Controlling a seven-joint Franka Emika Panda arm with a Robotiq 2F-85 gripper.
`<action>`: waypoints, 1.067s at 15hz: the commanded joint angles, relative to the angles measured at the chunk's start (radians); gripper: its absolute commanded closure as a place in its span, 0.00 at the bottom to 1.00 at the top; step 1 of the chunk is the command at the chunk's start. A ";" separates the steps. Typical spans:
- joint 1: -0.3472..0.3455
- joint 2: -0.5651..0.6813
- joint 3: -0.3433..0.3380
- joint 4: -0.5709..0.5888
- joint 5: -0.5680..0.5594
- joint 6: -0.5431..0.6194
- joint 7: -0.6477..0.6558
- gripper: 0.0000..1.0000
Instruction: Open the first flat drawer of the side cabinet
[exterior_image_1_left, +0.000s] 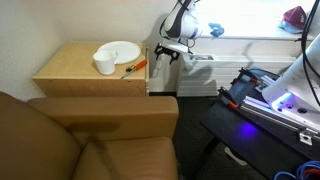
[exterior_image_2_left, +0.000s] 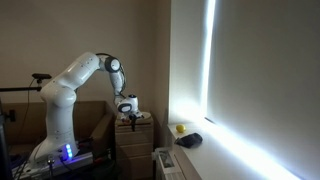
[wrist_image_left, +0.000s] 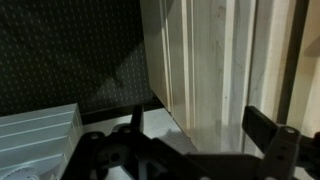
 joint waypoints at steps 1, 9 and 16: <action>-0.088 0.054 0.082 0.043 -0.025 -0.004 -0.096 0.00; -0.085 0.143 0.062 0.107 -0.170 0.270 -0.122 0.00; -0.130 0.180 0.128 0.152 -0.195 0.211 -0.117 0.00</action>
